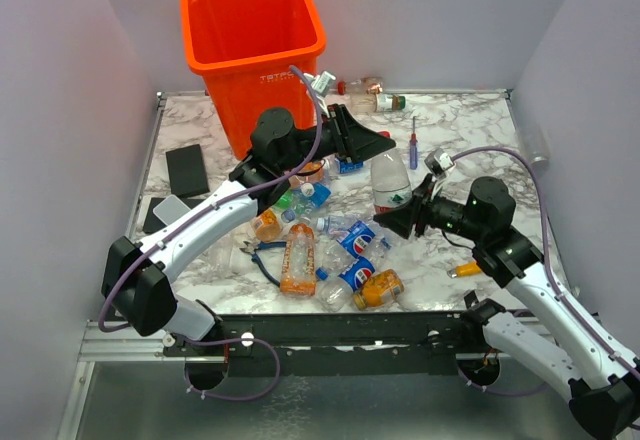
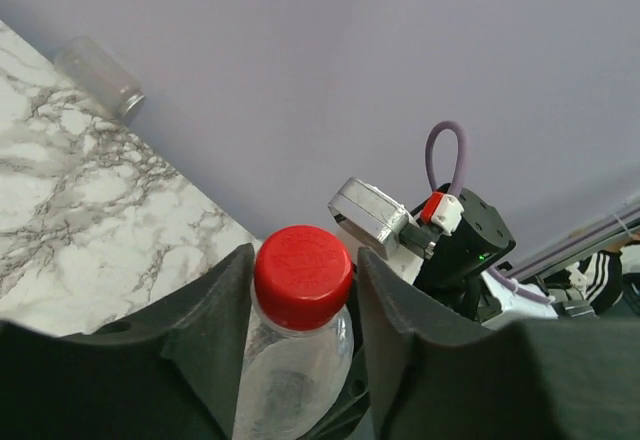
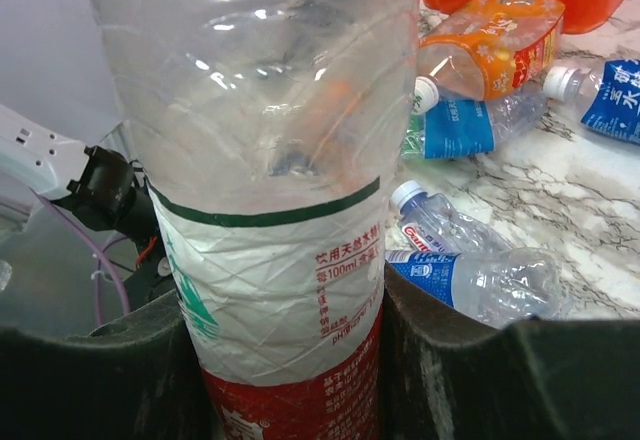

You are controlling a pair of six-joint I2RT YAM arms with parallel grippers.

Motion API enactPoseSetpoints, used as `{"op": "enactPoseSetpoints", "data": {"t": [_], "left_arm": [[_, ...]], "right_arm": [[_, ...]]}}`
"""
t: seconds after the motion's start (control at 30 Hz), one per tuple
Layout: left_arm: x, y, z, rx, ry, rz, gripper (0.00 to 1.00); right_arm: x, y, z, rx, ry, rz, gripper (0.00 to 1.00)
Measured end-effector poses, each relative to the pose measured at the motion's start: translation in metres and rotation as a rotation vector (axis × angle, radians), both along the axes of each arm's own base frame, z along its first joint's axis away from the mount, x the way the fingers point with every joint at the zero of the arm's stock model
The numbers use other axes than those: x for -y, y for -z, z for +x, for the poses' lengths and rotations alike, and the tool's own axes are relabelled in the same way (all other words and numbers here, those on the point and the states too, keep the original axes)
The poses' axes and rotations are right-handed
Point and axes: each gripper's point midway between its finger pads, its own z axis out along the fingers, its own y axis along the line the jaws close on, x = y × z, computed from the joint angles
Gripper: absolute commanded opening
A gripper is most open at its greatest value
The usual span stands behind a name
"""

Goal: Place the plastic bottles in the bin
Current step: Pick up the plastic bottle at the center of the board.

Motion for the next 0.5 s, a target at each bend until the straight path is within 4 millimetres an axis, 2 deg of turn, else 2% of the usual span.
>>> {"op": "enactPoseSetpoints", "data": {"t": [0.13,0.17,0.2,0.27,0.3,0.4,0.5], "left_arm": [[0.001,0.003,0.002,0.024,-0.017,0.03,0.17],[0.001,0.003,0.003,0.035,-0.02,0.034,0.09],[0.002,0.004,0.003,0.049,-0.025,0.041,0.01],[0.002,0.003,0.003,0.062,-0.027,0.046,0.0],[0.003,0.003,0.002,0.062,-0.025,0.051,0.0],[0.006,0.008,0.001,0.064,-0.031,0.072,0.0],[0.002,0.014,0.01,0.076,-0.094,0.115,0.0]], "right_arm": [[0.0,0.001,0.001,-0.006,-0.001,-0.004,0.46],[-0.001,0.001,0.001,-0.006,-0.002,-0.004,0.52],[-0.001,0.001,0.001,-0.01,-0.003,-0.003,0.65],[-0.001,0.0,0.001,-0.017,-0.003,-0.006,0.9],[-0.002,-0.001,0.001,-0.024,-0.005,-0.006,0.98],[-0.002,-0.009,0.003,-0.038,0.006,-0.001,1.0],[-0.001,-0.028,0.002,-0.051,0.024,0.017,1.0]]}}
